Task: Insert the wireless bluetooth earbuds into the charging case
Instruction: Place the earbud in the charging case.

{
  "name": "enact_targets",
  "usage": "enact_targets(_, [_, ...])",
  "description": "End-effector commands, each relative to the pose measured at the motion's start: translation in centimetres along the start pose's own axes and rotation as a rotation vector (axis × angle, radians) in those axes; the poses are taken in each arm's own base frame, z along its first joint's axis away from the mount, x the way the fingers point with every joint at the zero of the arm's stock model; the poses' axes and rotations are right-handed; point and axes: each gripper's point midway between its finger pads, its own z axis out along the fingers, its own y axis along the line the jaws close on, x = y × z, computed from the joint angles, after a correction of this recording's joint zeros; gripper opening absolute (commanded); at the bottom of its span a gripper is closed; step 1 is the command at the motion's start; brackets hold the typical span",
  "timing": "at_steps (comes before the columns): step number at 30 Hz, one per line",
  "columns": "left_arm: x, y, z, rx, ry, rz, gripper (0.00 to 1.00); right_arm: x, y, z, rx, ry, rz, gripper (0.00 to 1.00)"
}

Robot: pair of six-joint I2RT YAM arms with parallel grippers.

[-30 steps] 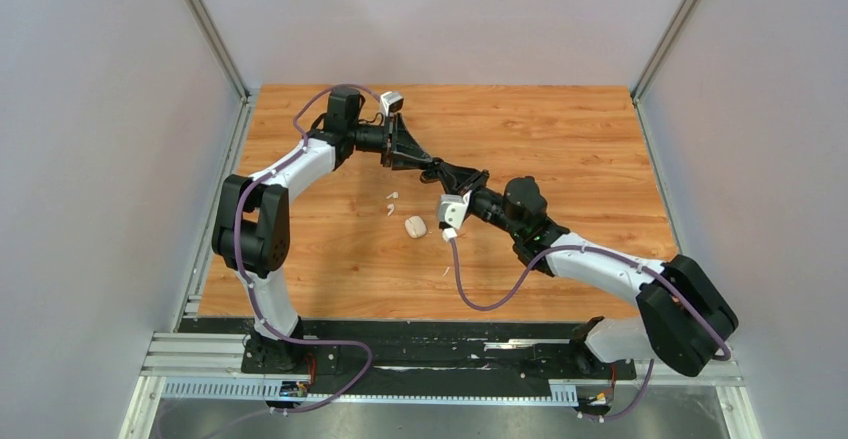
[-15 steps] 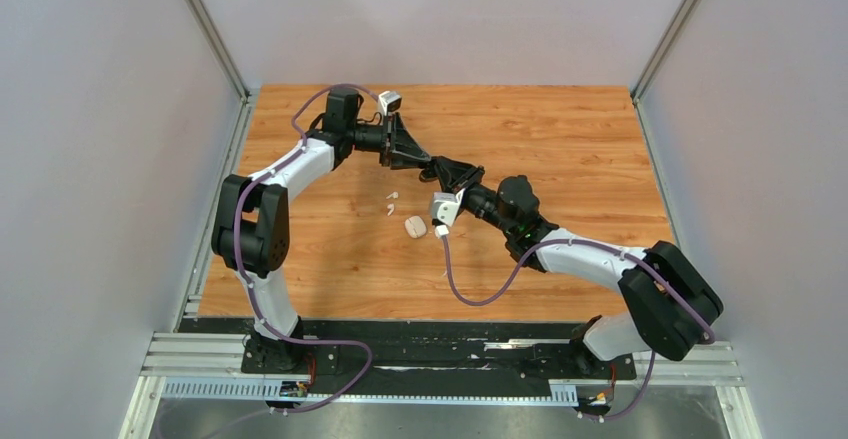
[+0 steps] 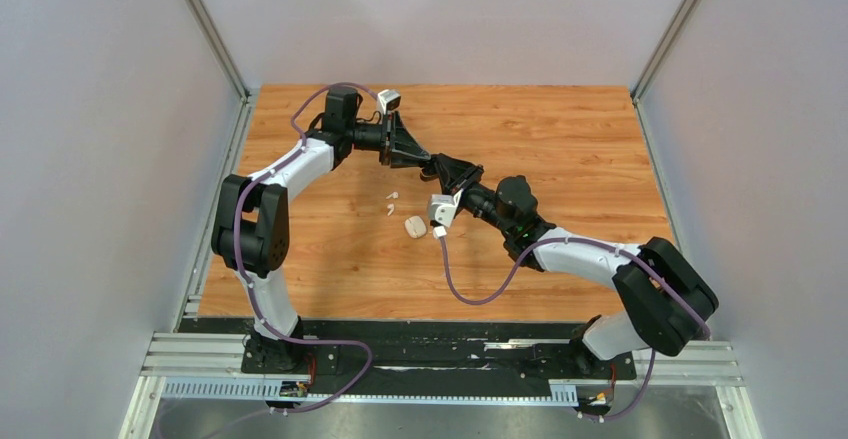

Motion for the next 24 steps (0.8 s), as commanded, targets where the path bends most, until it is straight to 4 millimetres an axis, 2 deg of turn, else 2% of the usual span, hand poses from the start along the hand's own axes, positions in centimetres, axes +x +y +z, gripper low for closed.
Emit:
enact_targets(1, [0.8,-2.65,-0.46,0.053,0.029,0.064,0.0,0.24,-0.36,0.05,0.005,0.004,-0.036,0.0])
enact_targets(4, [0.68,-2.51,-0.58,0.05,0.023,0.061,0.0,0.21,-0.01,-0.01,-0.016,0.005,-0.031,0.01])
enact_targets(7, [0.65,-2.54,-0.61,0.05,0.021,0.062,0.0,0.0,0.23,-0.16,-0.036,-0.001,-0.026,0.1])
enact_targets(14, [0.61,-2.47,-0.59,0.05,0.021,0.062,0.0,-0.1,0.23,-0.26,-0.049,0.006,-0.01,0.14])
enact_targets(15, [0.56,-2.43,-0.61,0.049,0.02,0.062,0.0,-0.15,0.16,-0.28,-0.047,0.006,-0.005,0.17])
enact_targets(17, [0.58,-2.44,-0.57,0.049,0.021,0.062,0.0,-0.26,0.17,-0.29,-0.053,0.008,0.005,0.29])
enact_targets(18, [0.53,-2.4,-0.58,0.049,0.02,0.063,0.0,-0.27,0.24,-0.27,-0.061,0.011,0.013,0.31])
enact_targets(24, [0.5,-2.26,-0.51,0.047,0.02,0.059,0.0,-0.69,-0.01,-0.32,-0.073,0.012,0.042,0.33])
